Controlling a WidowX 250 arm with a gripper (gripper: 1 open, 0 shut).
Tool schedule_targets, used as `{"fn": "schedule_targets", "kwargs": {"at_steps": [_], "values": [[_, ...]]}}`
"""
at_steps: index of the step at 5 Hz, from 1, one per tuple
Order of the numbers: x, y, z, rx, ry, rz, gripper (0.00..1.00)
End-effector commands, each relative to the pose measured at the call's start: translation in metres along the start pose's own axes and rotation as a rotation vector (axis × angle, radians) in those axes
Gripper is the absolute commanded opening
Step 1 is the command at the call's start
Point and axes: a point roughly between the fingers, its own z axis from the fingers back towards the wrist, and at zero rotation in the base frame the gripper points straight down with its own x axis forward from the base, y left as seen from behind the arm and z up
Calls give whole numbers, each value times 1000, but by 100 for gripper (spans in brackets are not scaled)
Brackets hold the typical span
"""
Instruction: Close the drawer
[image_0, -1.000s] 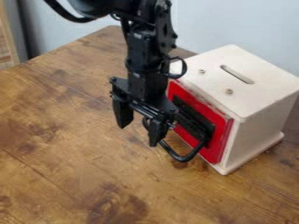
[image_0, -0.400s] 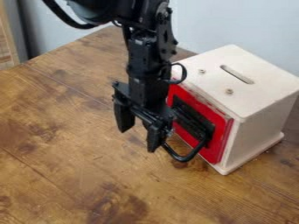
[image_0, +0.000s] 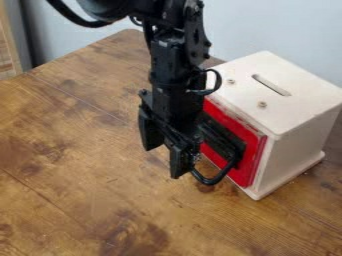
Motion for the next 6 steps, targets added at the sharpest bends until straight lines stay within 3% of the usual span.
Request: {"fn": "schedule_targets", "kwargs": {"at_steps": [1, 3, 4, 5, 6], "values": [[8, 12, 39, 28, -74, 19, 100], [-20, 14, 84, 50, -81, 51, 100], [-33, 5, 88, 36, -60, 109, 100], [-33, -10, 76, 57, -62, 233, 100], [-26, -23, 58, 54, -75, 246, 100]]}}
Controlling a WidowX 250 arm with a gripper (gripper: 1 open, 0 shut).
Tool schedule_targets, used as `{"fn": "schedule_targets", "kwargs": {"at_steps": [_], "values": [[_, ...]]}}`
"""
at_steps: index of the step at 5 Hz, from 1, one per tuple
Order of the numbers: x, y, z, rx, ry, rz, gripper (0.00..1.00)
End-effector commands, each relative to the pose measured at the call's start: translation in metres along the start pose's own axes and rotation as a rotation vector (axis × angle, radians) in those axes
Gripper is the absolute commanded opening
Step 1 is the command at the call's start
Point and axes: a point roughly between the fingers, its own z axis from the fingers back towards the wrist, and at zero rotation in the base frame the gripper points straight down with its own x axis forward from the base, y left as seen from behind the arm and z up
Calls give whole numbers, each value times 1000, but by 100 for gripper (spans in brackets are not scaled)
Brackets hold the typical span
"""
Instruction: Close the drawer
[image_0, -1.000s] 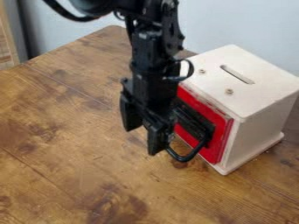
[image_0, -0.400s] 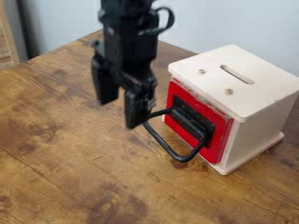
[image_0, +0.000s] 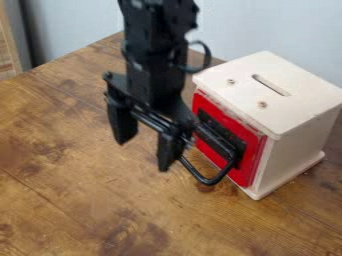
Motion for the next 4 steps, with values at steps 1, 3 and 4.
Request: {"fn": "schedule_targets", "kwargs": {"at_steps": [1, 3, 4], "values": [[2, 0, 6, -23, -37, -150, 100], [13, 23, 8, -19, -17, -168, 100], [21, 26, 16, -6, -35, -166, 100]]}}
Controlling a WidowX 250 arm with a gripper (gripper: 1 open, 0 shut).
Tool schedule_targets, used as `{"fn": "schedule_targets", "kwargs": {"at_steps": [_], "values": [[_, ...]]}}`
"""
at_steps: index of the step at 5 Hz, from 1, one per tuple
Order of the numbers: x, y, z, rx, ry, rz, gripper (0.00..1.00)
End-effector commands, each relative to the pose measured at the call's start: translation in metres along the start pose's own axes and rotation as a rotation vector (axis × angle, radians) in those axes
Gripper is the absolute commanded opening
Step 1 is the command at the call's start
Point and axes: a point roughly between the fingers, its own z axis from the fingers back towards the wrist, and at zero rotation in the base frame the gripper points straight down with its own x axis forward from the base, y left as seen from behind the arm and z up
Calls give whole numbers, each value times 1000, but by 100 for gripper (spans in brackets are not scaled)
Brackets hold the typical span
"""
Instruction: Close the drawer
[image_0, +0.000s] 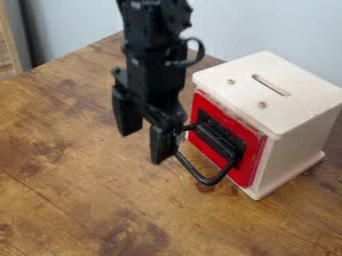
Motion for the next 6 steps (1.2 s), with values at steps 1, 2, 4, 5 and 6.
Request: {"fn": "schedule_targets", "kwargs": {"at_steps": [1, 2, 4, 5, 6], "values": [[10, 2, 21, 17, -53, 26, 100], [-1, -11, 22, 17, -52, 48, 100], [-4, -24, 23, 8, -68, -7, 100], [4, -21, 25, -3, -51, -34, 100], [3, -21, 30, 4, -56, -49, 100]]}}
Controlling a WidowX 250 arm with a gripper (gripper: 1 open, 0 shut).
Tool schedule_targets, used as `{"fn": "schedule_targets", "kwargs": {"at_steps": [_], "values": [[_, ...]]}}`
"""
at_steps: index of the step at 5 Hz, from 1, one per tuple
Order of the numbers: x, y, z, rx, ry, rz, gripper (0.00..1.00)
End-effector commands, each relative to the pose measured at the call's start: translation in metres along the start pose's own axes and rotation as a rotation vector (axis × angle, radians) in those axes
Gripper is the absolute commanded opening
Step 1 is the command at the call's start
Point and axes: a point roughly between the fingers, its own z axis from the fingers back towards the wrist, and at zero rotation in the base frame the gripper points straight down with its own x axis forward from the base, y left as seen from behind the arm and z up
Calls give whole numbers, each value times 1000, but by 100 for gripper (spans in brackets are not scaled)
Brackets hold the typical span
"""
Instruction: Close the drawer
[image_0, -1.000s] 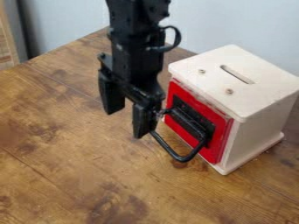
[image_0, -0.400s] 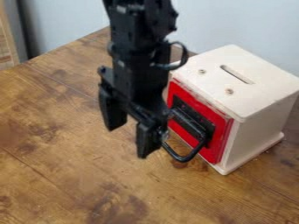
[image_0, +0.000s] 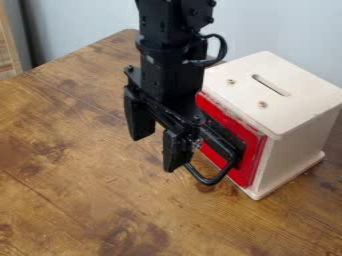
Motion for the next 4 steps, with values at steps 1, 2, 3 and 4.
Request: {"fn": "schedule_targets", "kwargs": {"at_steps": [1, 2, 3, 4], "values": [[5, 8, 18, 32, -86, -15, 100], [2, 13, 14, 23, -75, -16, 100], [-3, 13, 15, 22, -67, 18, 100], [-3, 12, 14, 31, -75, 17, 100]]}}
